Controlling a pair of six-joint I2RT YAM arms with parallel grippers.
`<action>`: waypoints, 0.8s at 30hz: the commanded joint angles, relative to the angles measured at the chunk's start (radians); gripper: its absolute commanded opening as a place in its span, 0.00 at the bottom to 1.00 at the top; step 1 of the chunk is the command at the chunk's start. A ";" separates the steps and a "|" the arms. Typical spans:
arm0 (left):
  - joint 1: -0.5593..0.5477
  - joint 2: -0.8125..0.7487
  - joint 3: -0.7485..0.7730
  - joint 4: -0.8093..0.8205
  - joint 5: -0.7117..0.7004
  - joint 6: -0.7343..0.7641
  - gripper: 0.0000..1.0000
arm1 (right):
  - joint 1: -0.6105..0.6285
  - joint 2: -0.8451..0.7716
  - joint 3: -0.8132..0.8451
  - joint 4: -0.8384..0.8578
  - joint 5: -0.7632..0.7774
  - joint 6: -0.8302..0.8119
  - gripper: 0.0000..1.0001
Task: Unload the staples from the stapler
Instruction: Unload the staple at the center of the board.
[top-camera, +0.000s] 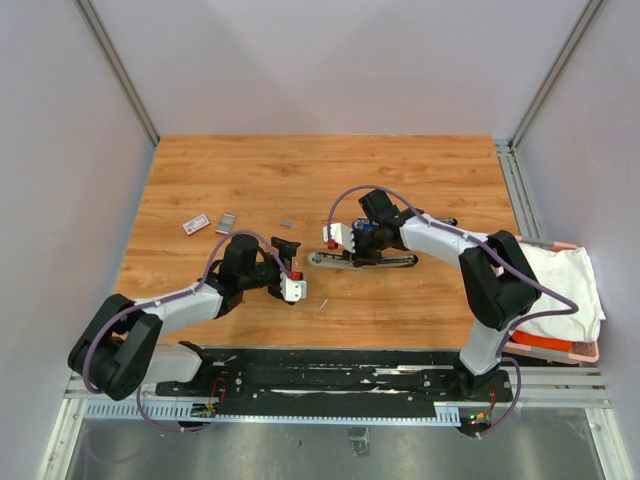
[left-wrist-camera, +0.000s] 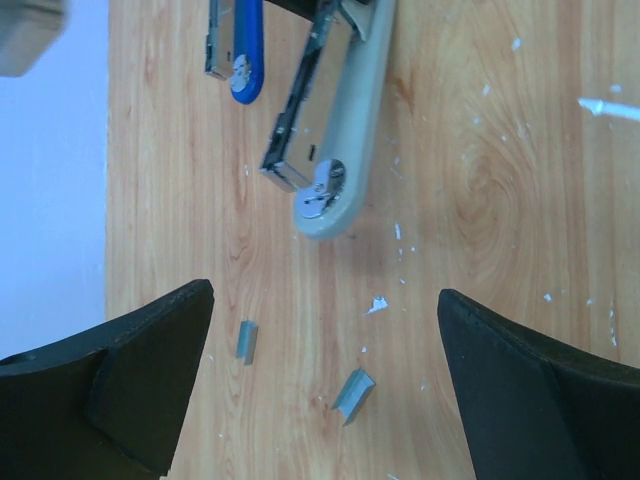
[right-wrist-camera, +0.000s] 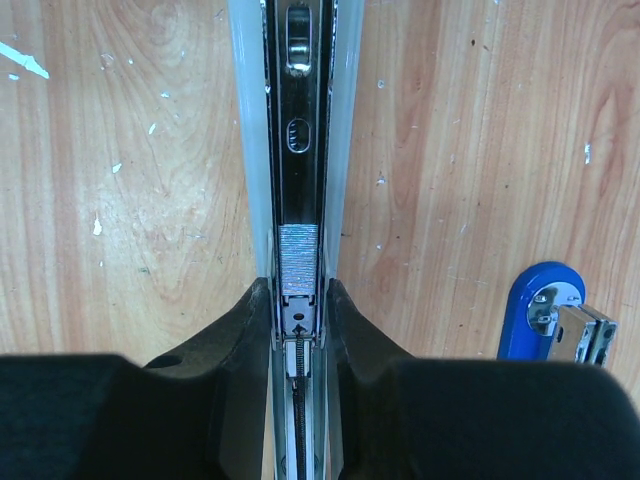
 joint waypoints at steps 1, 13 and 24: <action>-0.025 0.045 -0.053 0.213 -0.005 0.178 0.97 | 0.013 0.025 0.041 -0.082 -0.050 0.006 0.01; -0.165 0.167 -0.045 0.340 -0.152 0.222 0.80 | 0.015 0.041 0.075 -0.143 -0.072 0.015 0.01; -0.199 0.230 -0.009 0.340 -0.162 0.245 0.72 | 0.029 0.059 0.101 -0.197 -0.084 0.000 0.01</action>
